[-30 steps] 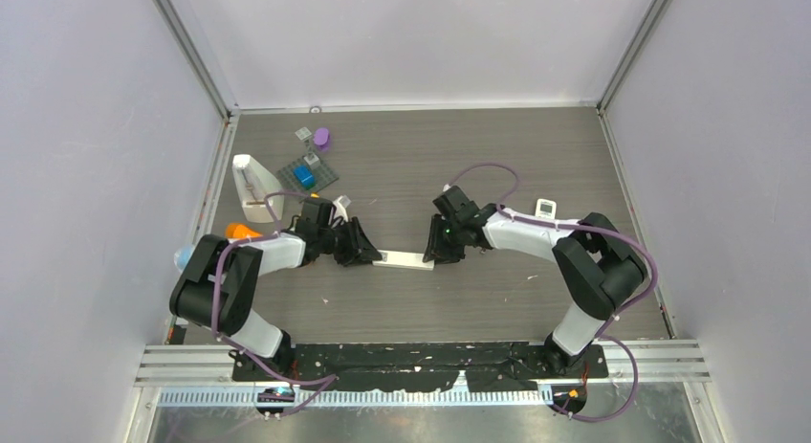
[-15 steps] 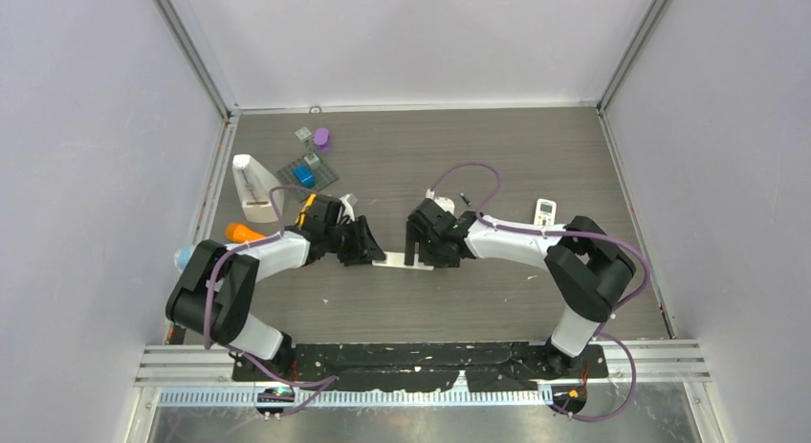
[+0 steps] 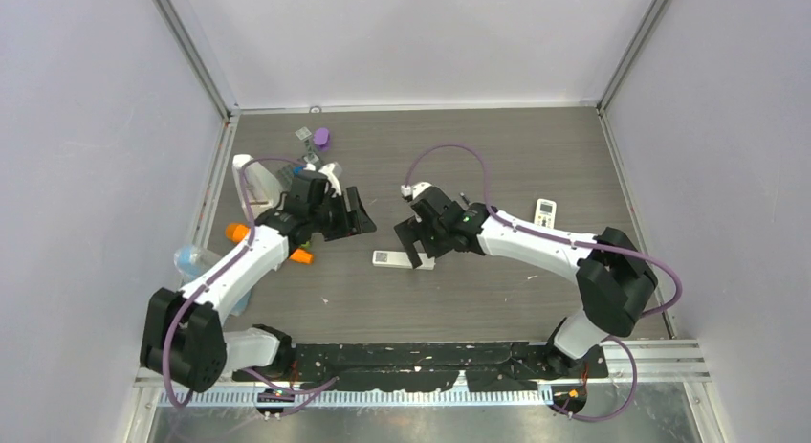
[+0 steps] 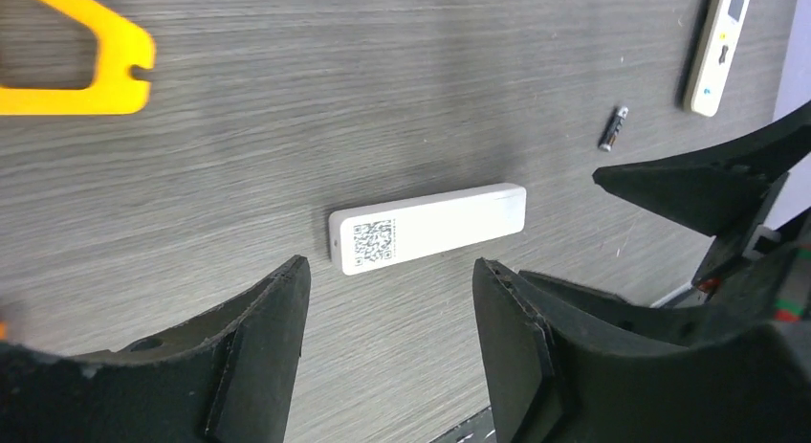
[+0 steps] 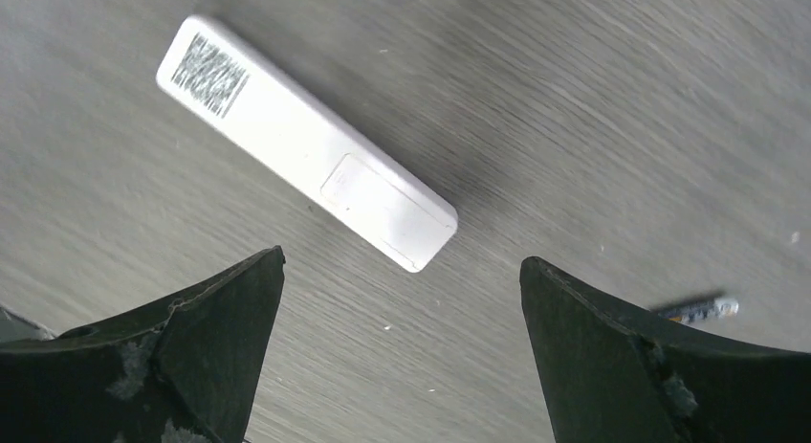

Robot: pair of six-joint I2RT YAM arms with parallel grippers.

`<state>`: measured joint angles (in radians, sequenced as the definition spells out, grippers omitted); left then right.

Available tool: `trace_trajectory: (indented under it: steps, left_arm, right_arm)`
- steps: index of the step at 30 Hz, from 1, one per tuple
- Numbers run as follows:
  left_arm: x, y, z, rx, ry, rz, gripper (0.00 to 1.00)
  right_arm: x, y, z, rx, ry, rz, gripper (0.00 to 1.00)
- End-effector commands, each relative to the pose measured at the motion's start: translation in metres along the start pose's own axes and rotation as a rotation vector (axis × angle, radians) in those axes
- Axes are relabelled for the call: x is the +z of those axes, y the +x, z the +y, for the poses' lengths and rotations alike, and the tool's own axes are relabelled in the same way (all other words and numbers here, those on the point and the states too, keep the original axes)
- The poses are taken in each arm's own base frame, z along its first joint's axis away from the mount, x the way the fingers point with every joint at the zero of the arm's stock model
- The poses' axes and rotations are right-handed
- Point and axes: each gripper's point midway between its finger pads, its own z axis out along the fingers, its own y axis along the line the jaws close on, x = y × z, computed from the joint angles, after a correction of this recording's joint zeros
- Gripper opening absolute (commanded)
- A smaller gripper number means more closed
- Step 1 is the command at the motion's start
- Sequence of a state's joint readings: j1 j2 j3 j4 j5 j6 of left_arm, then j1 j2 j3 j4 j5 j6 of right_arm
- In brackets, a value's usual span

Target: Load the batteries into the remote control

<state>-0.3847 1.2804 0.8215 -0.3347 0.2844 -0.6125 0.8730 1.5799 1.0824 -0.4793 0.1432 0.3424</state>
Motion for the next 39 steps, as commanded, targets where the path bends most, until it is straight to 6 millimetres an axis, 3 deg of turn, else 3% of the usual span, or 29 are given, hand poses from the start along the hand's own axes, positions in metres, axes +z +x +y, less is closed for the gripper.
trace_trajectory:
  steps: [1, 9, 16, 24, 28, 36, 39]
  left_arm:
    - [-0.033, -0.018, 0.011, -0.002, -0.1, -0.09, 0.65]
    - [-0.074, -0.037, 0.02, -0.052, -0.16, -0.243, 0.73]
    - [-0.078, -0.048, 0.015, -0.062, -0.14, -0.271, 0.75]
    - [-0.077, -0.055, 0.014, -0.052, -0.137, -0.265, 0.75]
    - [-0.08, -0.056, 0.014, -0.045, -0.134, -0.267, 0.75]
    - [-0.086, -0.044, 0.016, -0.038, -0.129, -0.245, 0.74]
    - [-0.091, -0.037, 0.017, -0.039, -0.131, -0.246, 0.74]
  right_arm:
    - [0.003, -0.012, 0.02, -0.381, -0.171, -0.013, 0.98]
    - [0.035, -0.01, 0.029, -0.591, -0.222, 0.091, 0.94]
    - [0.055, -0.011, 0.035, -0.639, -0.241, 0.116, 0.81]
    - [0.076, -0.003, 0.038, -0.59, -0.237, 0.17, 0.38]
    - [0.085, -0.036, 0.031, -0.463, -0.115, 0.036, 0.28]
    - [0.086, -0.124, 0.037, -0.021, 0.033, -0.23, 0.27]
    - [0.096, -0.141, 0.031, 0.065, 0.106, -0.244, 0.3]
